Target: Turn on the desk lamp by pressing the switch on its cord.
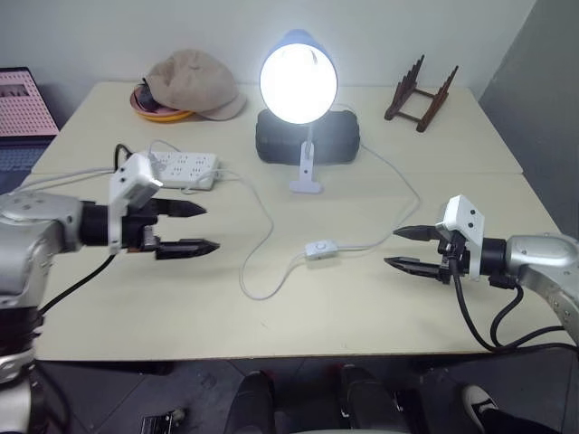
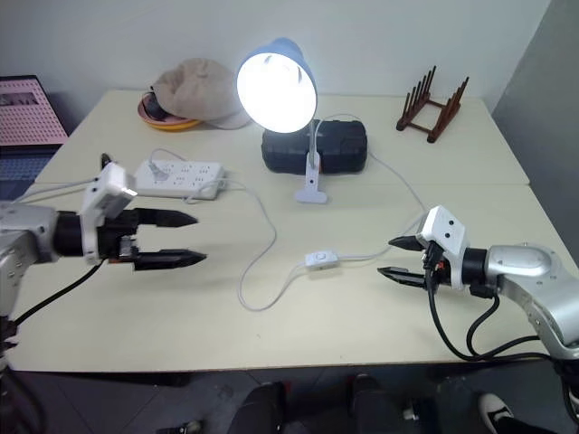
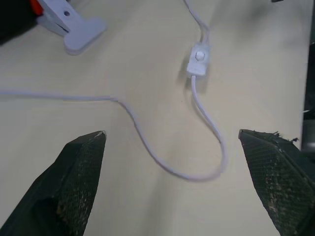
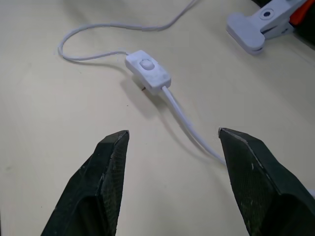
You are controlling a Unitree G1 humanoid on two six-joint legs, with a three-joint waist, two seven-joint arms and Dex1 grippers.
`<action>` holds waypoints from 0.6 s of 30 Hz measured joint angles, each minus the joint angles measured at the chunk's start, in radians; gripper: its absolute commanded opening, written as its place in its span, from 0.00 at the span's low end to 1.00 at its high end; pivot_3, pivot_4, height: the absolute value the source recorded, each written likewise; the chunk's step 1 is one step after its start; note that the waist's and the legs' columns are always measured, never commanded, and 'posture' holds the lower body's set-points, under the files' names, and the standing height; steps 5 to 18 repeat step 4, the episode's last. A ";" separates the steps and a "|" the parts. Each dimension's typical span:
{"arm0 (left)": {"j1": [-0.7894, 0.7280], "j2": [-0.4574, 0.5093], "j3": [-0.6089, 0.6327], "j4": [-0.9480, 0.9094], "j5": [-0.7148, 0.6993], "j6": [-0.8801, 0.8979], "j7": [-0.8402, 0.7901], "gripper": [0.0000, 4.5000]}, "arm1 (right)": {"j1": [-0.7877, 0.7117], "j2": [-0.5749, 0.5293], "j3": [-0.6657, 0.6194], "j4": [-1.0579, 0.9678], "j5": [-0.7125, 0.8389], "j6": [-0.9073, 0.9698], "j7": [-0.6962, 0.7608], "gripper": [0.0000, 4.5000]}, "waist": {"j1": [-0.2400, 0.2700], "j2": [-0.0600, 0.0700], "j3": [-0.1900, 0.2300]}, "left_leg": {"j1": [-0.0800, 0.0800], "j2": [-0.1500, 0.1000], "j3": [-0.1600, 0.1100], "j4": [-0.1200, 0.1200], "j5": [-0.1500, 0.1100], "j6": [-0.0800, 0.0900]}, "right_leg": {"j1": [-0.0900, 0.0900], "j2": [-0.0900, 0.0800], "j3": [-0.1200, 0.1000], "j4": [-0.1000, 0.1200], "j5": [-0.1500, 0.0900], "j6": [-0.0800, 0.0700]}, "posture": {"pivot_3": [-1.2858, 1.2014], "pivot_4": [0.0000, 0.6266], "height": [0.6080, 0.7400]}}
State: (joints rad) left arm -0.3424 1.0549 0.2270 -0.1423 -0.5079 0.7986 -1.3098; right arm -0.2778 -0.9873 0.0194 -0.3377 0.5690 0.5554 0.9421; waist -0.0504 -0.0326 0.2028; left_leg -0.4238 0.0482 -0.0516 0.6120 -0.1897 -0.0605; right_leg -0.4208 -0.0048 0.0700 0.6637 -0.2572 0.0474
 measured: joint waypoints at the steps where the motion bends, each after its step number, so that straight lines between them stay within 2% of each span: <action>1: 0.051 0.002 0.027 -0.020 0.006 0.001 0.034 1.00 | -0.006 -0.009 -0.001 0.018 0.000 0.000 0.029 0.68 | 0.000 0.000 0.000 | 0.000 0.000 0.000 0.000 0.000 0.000 | 0.000 0.000 0.000 0.000 0.000 0.000 | 0.52 0.24 1.00; 4: 0.086 0.001 0.048 -0.046 0.003 0.006 0.079 1.00 | -0.018 -0.013 -0.001 0.043 -0.004 -0.001 0.062 0.68 | 0.003 0.000 0.000 | 0.000 0.000 0.000 0.001 0.000 0.000 | 0.000 0.000 0.000 0.001 0.000 0.000 | 0.52 0.24 1.00; 18: 0.086 0.001 0.048 -0.046 0.003 0.006 0.079 1.00 | -0.018 -0.013 -0.001 0.043 -0.004 -0.001 0.062 0.68 | 0.003 0.000 0.000 | 0.000 0.000 0.000 0.001 0.000 0.000 | 0.000 0.000 0.000 0.001 0.000 0.000 | 0.52 0.24 1.00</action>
